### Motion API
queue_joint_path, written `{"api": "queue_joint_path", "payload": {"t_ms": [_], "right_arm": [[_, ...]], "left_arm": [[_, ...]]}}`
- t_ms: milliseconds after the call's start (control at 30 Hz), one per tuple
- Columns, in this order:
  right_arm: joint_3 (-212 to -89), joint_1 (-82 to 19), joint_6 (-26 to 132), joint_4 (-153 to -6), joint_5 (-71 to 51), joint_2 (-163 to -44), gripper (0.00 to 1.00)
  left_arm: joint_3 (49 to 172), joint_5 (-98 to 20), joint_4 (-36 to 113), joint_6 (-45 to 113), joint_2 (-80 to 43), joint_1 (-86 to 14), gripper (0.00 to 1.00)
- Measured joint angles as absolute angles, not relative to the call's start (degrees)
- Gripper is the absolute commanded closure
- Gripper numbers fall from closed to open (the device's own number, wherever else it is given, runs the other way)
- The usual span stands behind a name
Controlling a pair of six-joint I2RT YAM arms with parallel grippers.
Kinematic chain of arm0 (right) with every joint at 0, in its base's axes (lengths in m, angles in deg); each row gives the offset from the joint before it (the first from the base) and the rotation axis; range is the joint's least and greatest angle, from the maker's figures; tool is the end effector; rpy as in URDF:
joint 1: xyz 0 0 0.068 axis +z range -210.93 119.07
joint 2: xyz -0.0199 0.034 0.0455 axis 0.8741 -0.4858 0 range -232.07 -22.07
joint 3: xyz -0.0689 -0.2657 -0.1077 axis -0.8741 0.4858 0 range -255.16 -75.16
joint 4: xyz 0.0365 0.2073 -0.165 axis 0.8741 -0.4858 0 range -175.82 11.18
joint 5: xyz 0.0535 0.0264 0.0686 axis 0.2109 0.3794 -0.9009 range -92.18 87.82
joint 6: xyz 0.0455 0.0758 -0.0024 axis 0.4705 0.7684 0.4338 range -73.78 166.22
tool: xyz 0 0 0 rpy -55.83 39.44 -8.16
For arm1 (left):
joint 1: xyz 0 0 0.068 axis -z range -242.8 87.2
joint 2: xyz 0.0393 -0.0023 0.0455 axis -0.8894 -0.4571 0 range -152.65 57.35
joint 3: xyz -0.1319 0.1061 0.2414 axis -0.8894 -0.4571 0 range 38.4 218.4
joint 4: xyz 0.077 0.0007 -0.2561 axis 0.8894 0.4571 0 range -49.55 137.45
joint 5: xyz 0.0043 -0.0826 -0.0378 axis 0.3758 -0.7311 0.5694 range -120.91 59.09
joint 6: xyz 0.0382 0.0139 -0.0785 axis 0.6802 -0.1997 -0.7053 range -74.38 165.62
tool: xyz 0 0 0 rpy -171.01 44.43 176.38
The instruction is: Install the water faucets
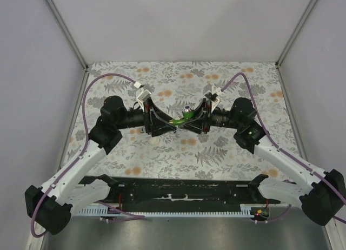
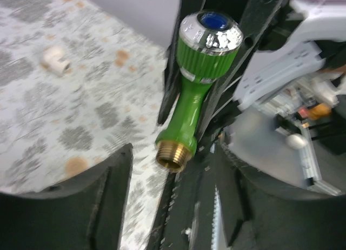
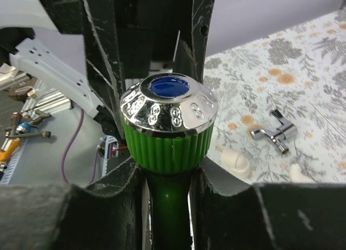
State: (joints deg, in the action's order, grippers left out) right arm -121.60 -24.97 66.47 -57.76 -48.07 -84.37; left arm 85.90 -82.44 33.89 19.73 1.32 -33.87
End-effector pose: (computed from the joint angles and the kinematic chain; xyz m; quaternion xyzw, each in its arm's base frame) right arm 0.1880 0.2061 0.3680 -0.3701 0.5758 0.5522 0.4759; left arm 0.1804 -0.1700 0.3692 0.3191 0.6394 -0.5656 0.4117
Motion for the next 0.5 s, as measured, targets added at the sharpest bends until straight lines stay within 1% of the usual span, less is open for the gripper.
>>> {"api": "queue_joint_path", "payload": {"t_ms": [33,100,333,367,500], "right_arm": [[-121.60,-24.95,65.88,-58.81,-47.63,-84.22,1.00],[-121.60,-25.14,64.28,-61.83,-46.27,-83.43,1.00],[-121.60,-25.73,58.01,-71.75,-41.95,-78.62,1.00],[-121.60,-25.82,57.31,-72.58,-41.49,-78.25,1.00],[-121.60,-25.95,54.36,-76.56,-39.91,-77.55,1.00]], "left_arm": [[86.43,-80.80,36.25,20.93,1.56,-33.78,0.17],[87.87,-76.82,41.71,22.96,2.13,-33.80,0.14],[91.30,-57.83,58.56,26.66,7.11,-33.83,0.10],[91.28,-55.95,60.29,26.88,7.92,-33.83,0.01],[91.48,-47.27,68.46,29.00,10.02,-33.83,0.00]]}}
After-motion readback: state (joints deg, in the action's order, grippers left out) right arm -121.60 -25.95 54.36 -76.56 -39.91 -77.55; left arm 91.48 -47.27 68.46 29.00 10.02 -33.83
